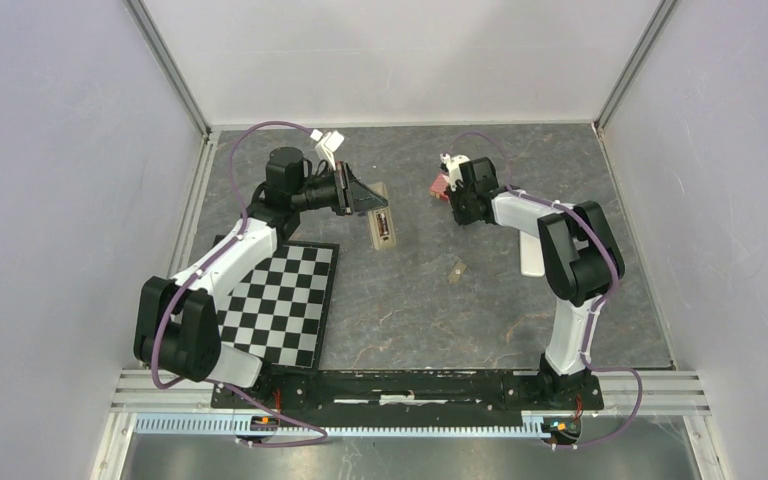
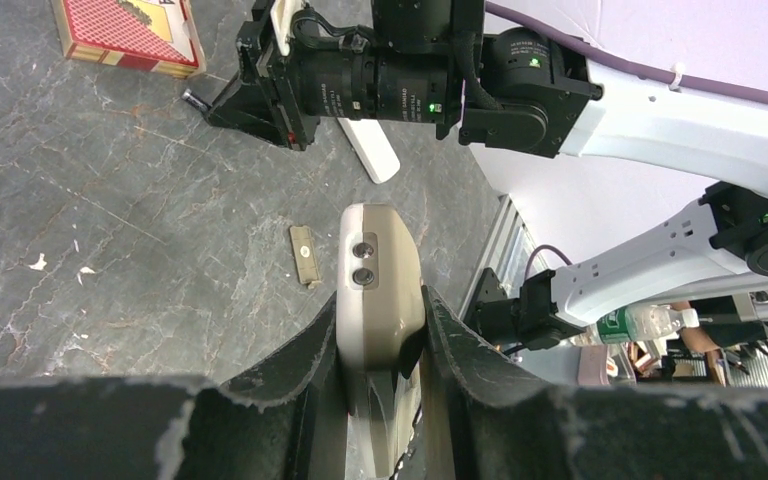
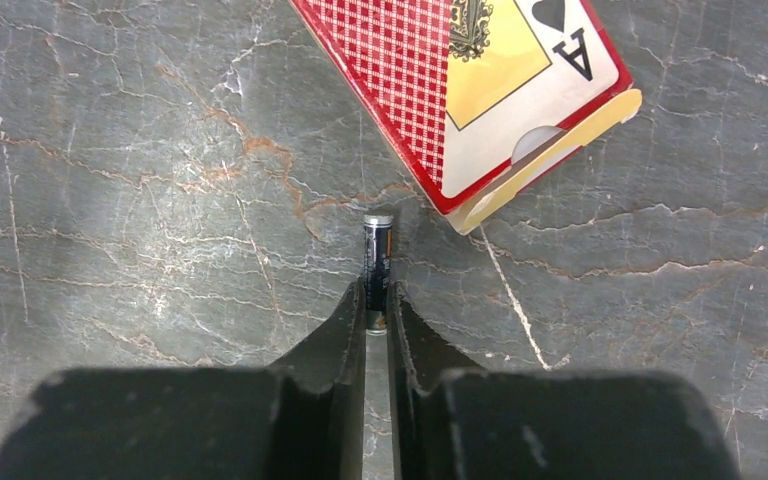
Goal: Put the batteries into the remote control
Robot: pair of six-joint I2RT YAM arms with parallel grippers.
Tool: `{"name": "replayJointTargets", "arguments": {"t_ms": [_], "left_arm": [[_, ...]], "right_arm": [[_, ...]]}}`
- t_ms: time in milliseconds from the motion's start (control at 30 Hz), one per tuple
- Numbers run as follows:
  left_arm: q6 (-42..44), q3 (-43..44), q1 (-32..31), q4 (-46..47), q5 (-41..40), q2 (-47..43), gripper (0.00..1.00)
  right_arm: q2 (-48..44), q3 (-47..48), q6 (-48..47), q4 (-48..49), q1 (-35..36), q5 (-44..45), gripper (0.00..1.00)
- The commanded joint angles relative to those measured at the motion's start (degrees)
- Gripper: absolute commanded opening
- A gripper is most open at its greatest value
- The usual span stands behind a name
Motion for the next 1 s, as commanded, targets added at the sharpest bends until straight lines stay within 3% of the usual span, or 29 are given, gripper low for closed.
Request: {"name": "replayJointTargets", "arguments": {"t_ms": [0,200,500,733,967], "left_arm": [[-2.0,1.01,0.25,4.47,-1.84,-1.88,0.02],[-4.31,-1.63,0.28,8.79,-4.95,-3.41,0.02],[-6.91,-4.58,0.2,13.55,-13.18,-4.83,0.02],[-9.69,-5.46,0.05,13.69,-15.53,-3.23,0.02],[-15.35,-8.3,-0.55,21.85,-14.04,-2.35,0.02]], "right_arm": [[0.63,1.05,0.84,0.4,-0.84,-2.73,0.1],[-3.93,0.11,2.4,0.51,-0.85,-4.97,0.05],[-16.22,-3.19,9.84,1.05,-0.83,-15.98,0.02],[-25.44,-6.03,9.3,2.03,-0.88,-31.69,0.02],[-32.02,-7.33,6.99,4.05,2.61,-46.81,0.01]]}}
